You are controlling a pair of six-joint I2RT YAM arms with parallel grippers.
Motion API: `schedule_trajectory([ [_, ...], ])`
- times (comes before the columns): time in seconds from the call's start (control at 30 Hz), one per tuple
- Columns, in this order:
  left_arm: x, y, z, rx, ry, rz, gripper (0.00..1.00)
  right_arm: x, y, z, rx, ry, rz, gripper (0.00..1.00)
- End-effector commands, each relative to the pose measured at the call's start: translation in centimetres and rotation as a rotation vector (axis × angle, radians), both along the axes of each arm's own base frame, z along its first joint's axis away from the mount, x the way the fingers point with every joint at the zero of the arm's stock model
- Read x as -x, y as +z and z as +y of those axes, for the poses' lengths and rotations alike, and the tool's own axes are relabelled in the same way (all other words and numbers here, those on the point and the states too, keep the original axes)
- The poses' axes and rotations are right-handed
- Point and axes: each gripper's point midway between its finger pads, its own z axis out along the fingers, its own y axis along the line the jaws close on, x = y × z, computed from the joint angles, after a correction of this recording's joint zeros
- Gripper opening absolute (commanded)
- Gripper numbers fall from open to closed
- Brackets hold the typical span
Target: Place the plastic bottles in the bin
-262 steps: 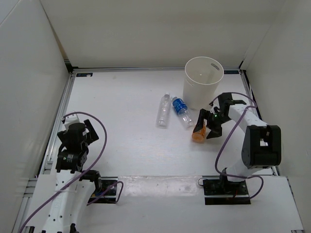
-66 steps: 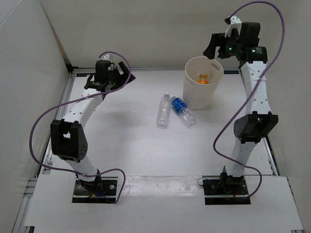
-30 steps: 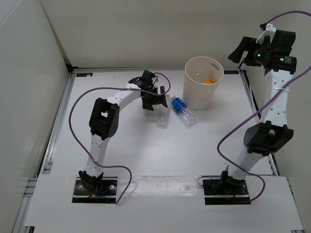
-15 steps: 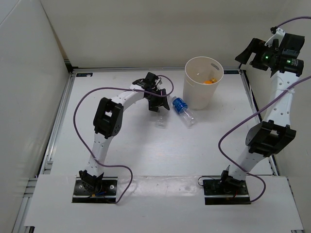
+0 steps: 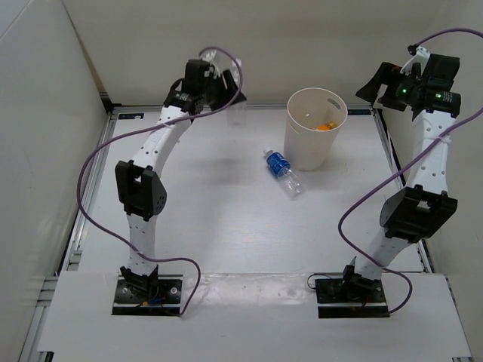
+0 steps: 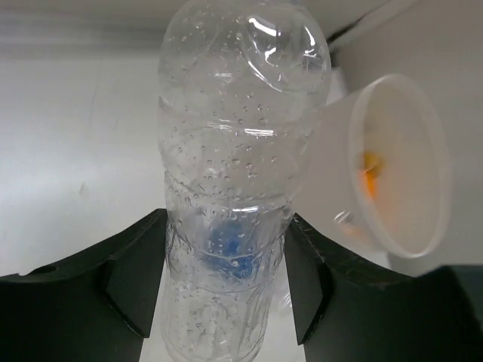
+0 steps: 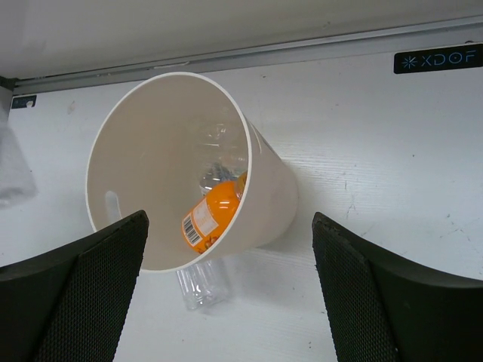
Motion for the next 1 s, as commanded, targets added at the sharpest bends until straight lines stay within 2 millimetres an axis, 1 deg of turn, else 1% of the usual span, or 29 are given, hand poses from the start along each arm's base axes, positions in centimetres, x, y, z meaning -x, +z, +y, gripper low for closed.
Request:
schedule_trajectory([
  [0.0,-0.8,12.4,-3.3,0.112,-0.045,-0.363,0.51,-0.1,1.7,-0.1,0.011,-0.007,-0.061,0.9],
  [0.03,-1.3,14.2,-4.0,0.129,-0.055,-0.431,0.51,0.0,1.8,0.0,0.013,-0.005,-0.062,0.9],
  [0.07,-1.1,15.4,-5.0,0.149,-0.072,-0.474,0.51,-0.1,1.5,-0.3,0.012,-0.009,-0.057,0.9],
  [0.1,-1.3,17.2,-6.0,0.192,-0.102,-0.56,0.54,0.0,1.6,-0.3,0.012,-0.011,-0.059,0.9],
  [0.13,-1.1,18.8,-7.6,0.238,-0.125,-0.639,0.59,0.1,1.4,-0.4,0.011,-0.016,-0.054,0.9],
  [0.17,-1.1,20.2,-8.1,0.278,-0.124,-0.701,0.59,0.2,1.3,-0.7,0.01,-0.021,-0.05,0.9],
  [0.2,-1.2,21.0,-8.5,0.3,-0.116,-0.729,0.59,0.4,1.4,-0.7,0.009,-0.024,-0.057,0.9],
  [0.23,-1.0,20.9,-9.8,0.317,-0.129,-0.734,0.59,0.5,1.5,-0.7,0.009,-0.024,-0.057,0.9],
  [0.27,-0.9,21.0,-10.2,0.332,-0.125,-0.729,0.58,0.7,0.9,-1.1,0.003,-0.031,-0.041,0.9],
  [0.3,-1.3,21.4,-10.4,0.348,-0.103,-0.736,0.58,1.0,1.2,-1.0,0.001,-0.029,-0.049,0.9],
  [0.33,-1.0,21.9,-11.5,0.382,-0.096,-0.768,0.56,1.1,1.2,-1.3,0.001,-0.036,-0.052,0.9],
  [0.37,-1.0,22.2,-11.8,0.399,-0.075,-0.768,0.56,1.4,0.7,-1.6,-0.009,-0.047,-0.038,0.9],
  [0.4,-1.1,21.1,-13.0,0.394,-0.081,-0.756,0.54,1.5,0.9,-1.8,-0.013,-0.049,-0.044,0.9],
  [0.43,-0.9,21.8,-13.3,0.4,-0.079,-0.779,0.53,1.8,0.9,-2.0,-0.016,-0.058,-0.044,0.9],
  [0.47,-0.4,21.2,-14.7,0.4,-0.097,-0.762,0.53,1.9,1.0,-2.2,-0.024,-0.063,-0.043,0.9],
  [0.5,-0.6,20.1,-15.4,0.393,-0.1,-0.749,0.51,2.2,1.2,-2.7,-0.029,-0.068,-0.049,0.9],
  [0.53,-0.7,19.5,-15.8,0.39,-0.103,-0.746,0.51,2.3,1.1,-2.7,-0.036,-0.07,-0.045,0.9],
  [0.57,-0.3,19.0,-16.9,0.388,-0.109,-0.739,0.51,2.6,1.4,-3.4,-0.044,-0.085,-0.051,0.9],
  [0.63,-0.3,18.2,-17.5,0.371,-0.106,-0.74,0.51,2.8,1.5,-3.7,-0.052,-0.093,-0.051,0.9],
  [0.67,0.2,18.0,-18.2,0.373,-0.113,-0.735,0.51,2.8,1.5,-3.9,-0.054,-0.099,-0.051,0.9],
  [0.7,-0.1,17.2,-18.7,0.371,-0.109,-0.727,0.51,2.9,1.3,-4.1,-0.069,-0.099,-0.045,0.9],
  [0.73,0.0,16.9,-19.1,0.37,-0.104,-0.725,0.51,3.2,1.4,-4.5,-0.07,-0.11,-0.047,0.9],
  [0.77,0.0,17.2,-19.2,0.378,-0.092,-0.73,0.51,3.2,1.4,-4.9,-0.072,-0.117,-0.049,0.9],
  [0.8,-0.1,16.5,-19.8,0.379,-0.09,-0.723,0.51,3.4,1.3,-4.8,-0.084,-0.114,-0.045,0.9],
  [0.83,0.2,16.2,-20.4,0.378,-0.098,-0.721,0.53,3.5,1.2,-5.2,-0.09,-0.124,-0.043,0.9],
  [0.87,0.2,16.0,-20.4,0.377,-0.099,-0.716,0.53,3.5,1.0,-5.1,-0.1,-0.125,-0.037,0.9],
  [0.9,0.6,15.6,-20.9,0.372,-0.112,-0.706,0.55,3.6,1.1,-5.0,-0.104,-0.125,-0.036,0.9],
  [0.97,1.0,15.8,-21.0,0.361,-0.128,-0.71,0.59,3.7,1.1,-5.1,-0.107,-0.127,-0.037,0.9],
])
